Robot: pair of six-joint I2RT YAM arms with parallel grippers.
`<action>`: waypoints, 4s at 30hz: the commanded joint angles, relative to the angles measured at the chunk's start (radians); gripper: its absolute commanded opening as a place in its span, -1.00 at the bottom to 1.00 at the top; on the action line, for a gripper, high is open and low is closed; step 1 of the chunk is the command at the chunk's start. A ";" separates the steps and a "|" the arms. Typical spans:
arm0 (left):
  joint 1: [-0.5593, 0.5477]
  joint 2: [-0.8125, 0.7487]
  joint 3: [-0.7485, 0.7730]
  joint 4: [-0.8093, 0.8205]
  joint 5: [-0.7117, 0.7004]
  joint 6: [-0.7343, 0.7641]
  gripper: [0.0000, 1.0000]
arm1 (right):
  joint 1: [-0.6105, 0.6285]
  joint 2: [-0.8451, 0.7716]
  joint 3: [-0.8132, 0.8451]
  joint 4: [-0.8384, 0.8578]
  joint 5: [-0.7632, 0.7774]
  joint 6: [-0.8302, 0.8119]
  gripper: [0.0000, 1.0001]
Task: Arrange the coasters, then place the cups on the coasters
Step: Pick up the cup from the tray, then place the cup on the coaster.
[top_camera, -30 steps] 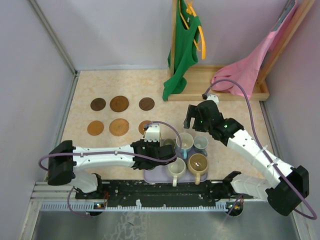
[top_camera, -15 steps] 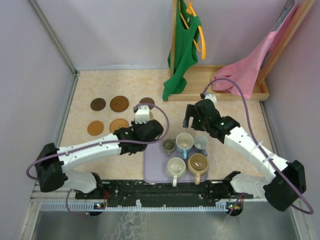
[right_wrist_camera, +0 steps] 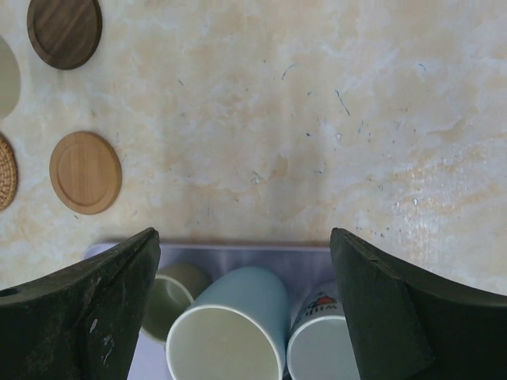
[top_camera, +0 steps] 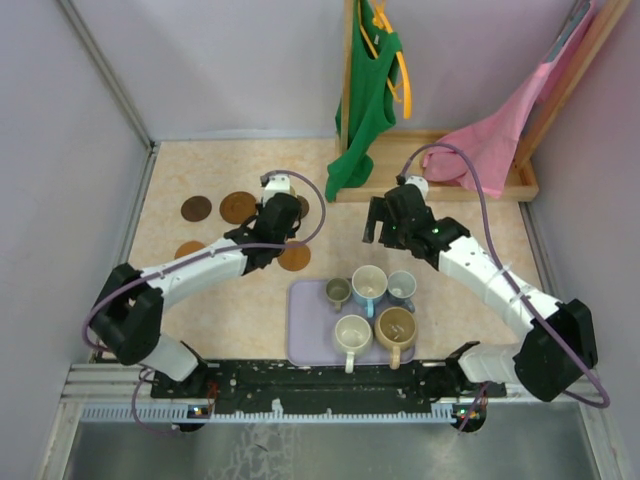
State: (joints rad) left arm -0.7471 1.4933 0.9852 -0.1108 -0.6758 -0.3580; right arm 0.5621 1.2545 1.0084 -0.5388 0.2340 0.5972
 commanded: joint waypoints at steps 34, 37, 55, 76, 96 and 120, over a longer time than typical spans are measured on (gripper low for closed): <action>0.151 0.306 0.159 0.389 0.159 0.063 -1.00 | -0.096 0.171 0.177 0.043 -0.039 -0.088 0.77; 0.150 0.306 0.152 0.385 0.155 0.053 -1.00 | -0.095 0.175 0.178 0.046 -0.044 -0.089 0.77; 0.150 0.335 0.149 0.369 0.149 0.027 -1.00 | -0.100 0.182 0.179 0.046 -0.053 -0.092 0.77; 0.150 0.353 0.131 0.339 0.141 -0.002 -1.00 | -0.101 0.191 0.180 0.051 -0.066 -0.089 0.77; 0.149 0.352 0.128 0.273 0.129 -0.044 -0.78 | -0.101 0.174 0.165 0.051 -0.075 -0.083 0.77; 0.129 0.350 0.131 0.237 0.112 -0.035 -0.38 | -0.102 0.128 0.120 0.057 -0.077 -0.068 0.77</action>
State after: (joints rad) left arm -0.6117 1.8496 1.0966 0.1436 -0.5400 -0.3889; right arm 0.4679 1.4353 1.1320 -0.5159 0.1551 0.5262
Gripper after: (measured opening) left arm 0.280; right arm 0.884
